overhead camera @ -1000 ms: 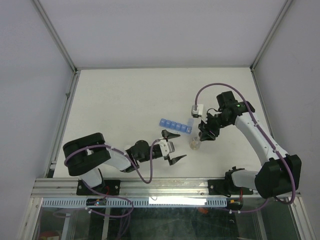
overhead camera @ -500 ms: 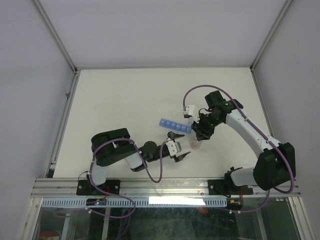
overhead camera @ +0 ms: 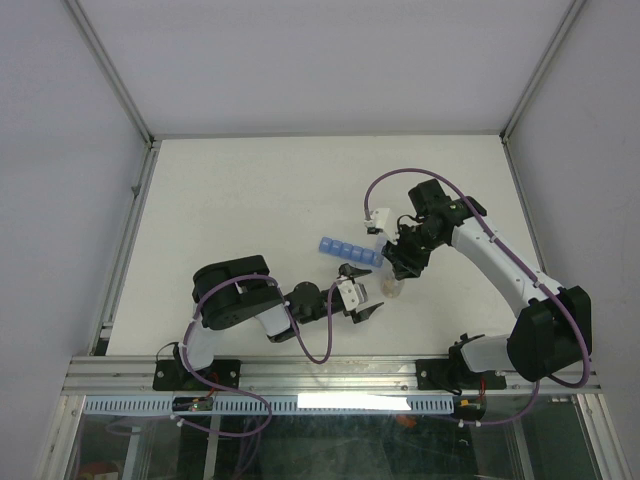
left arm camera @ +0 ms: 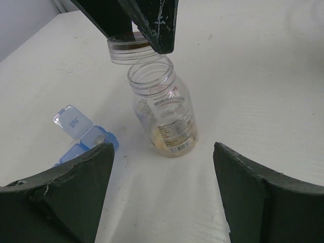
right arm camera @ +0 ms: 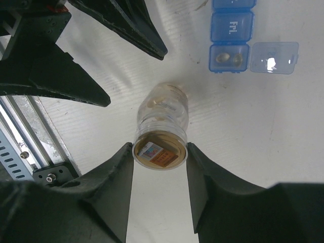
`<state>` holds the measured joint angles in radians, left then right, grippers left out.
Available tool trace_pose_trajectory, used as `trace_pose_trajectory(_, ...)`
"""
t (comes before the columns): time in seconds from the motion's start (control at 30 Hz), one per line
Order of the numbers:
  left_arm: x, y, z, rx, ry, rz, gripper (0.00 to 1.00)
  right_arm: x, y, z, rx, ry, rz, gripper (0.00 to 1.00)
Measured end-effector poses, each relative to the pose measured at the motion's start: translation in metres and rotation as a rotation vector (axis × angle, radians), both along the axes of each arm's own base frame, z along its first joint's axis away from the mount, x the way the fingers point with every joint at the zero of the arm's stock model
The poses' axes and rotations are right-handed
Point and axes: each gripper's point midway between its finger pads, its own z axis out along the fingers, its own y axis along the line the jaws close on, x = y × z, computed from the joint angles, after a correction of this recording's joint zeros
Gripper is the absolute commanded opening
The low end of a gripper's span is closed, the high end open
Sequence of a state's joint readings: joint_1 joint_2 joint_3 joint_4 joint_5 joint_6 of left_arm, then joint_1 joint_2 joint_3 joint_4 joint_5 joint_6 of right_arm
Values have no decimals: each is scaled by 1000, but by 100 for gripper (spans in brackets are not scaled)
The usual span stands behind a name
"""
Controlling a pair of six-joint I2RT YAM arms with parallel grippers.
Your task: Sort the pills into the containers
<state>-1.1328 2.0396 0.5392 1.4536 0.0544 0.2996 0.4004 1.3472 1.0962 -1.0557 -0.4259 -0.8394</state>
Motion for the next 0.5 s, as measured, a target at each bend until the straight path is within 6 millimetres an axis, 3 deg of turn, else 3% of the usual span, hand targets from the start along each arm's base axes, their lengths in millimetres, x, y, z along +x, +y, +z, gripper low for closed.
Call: trace_pose_trajectory(0.5, 2, -4, -5, 5, 0, 2, 77, 1, -3, -5, -49, -5, -9, 30)
